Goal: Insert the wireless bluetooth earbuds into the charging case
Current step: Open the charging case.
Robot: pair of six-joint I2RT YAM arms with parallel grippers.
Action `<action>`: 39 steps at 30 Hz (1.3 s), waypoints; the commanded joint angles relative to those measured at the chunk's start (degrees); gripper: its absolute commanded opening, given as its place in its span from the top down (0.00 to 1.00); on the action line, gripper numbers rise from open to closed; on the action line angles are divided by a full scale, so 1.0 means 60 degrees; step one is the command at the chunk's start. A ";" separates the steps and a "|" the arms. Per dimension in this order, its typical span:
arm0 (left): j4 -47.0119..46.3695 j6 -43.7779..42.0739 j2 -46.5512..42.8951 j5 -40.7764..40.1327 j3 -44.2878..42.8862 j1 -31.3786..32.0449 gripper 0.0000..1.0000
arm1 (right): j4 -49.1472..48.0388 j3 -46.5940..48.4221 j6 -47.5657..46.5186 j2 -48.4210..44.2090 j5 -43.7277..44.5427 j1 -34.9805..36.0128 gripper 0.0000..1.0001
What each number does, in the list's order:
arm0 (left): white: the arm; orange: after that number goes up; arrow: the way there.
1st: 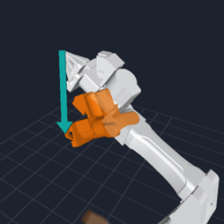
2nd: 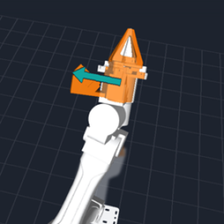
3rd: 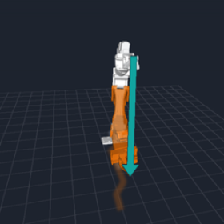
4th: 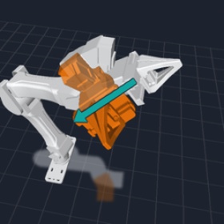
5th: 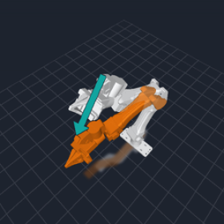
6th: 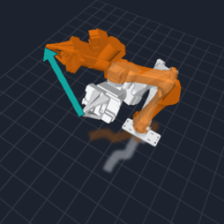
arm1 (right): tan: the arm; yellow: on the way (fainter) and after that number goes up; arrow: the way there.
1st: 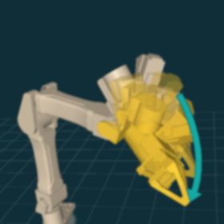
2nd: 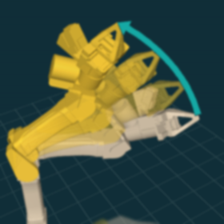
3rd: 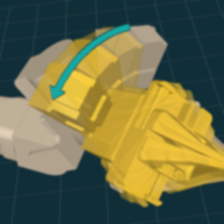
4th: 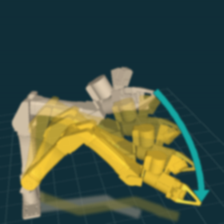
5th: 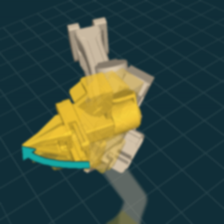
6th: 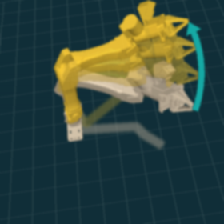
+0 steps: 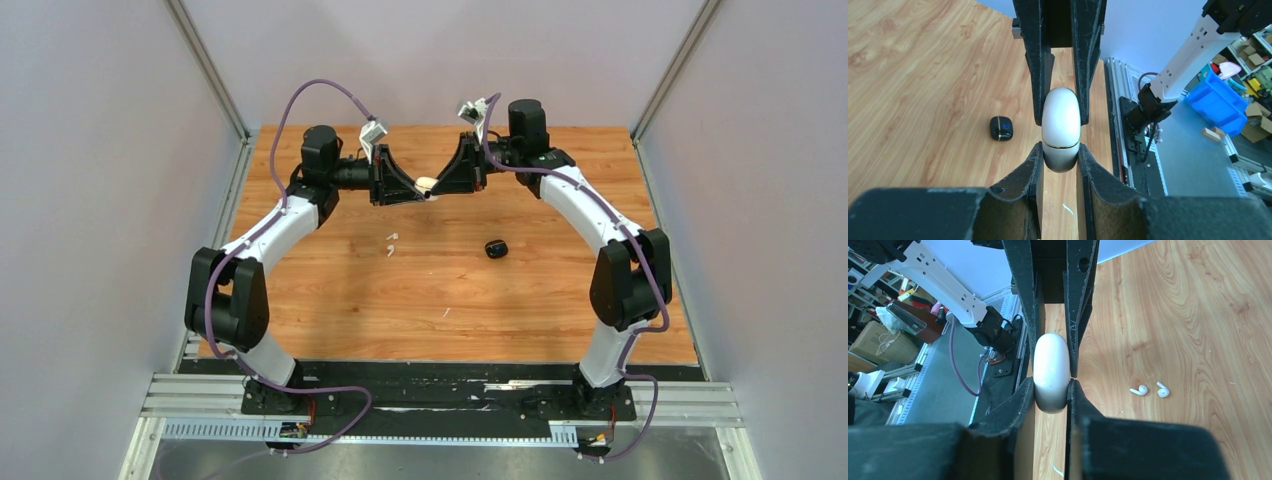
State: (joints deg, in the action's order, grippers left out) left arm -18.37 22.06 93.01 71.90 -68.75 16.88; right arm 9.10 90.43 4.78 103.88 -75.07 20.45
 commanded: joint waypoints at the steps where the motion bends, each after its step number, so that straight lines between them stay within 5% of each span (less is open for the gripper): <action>1: 0.0987 -0.1714 -0.0434 0.0094 -0.0366 0.0042 1.00 | -0.0157 0.0445 0.0374 0.0065 -0.0591 0.0008 0.93; 9: 0.5451 -0.6386 -0.0344 -0.1031 -0.1386 0.0216 1.00 | -0.2240 -0.0161 0.3153 0.0424 -0.1844 0.0000 0.91; 16: 0.6297 -0.7597 -0.0286 -0.1874 -0.1700 0.0324 1.00 | -0.2443 -0.0174 0.3665 0.0573 -0.1647 -0.0093 0.89; 20: 0.6580 -0.8016 -0.0310 -0.2123 -0.1713 0.0398 1.00 | -0.2601 -0.0246 0.3875 0.0588 -0.1573 -0.0135 0.78; 27: 0.6432 -0.7890 -0.0312 -0.2112 -0.1737 0.0423 1.00 | -0.2594 -0.0396 0.3884 0.0534 -0.1179 -0.0207 0.75; 39: 0.5998 -0.7199 -0.0374 -0.1874 -0.1495 0.0423 1.00 | -0.2407 -0.0489 0.3378 0.0074 -0.0023 -0.0244 0.92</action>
State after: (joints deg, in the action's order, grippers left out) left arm 19.94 -21.52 91.94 60.62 -78.00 19.68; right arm -4.69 87.02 25.34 107.94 -77.60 19.25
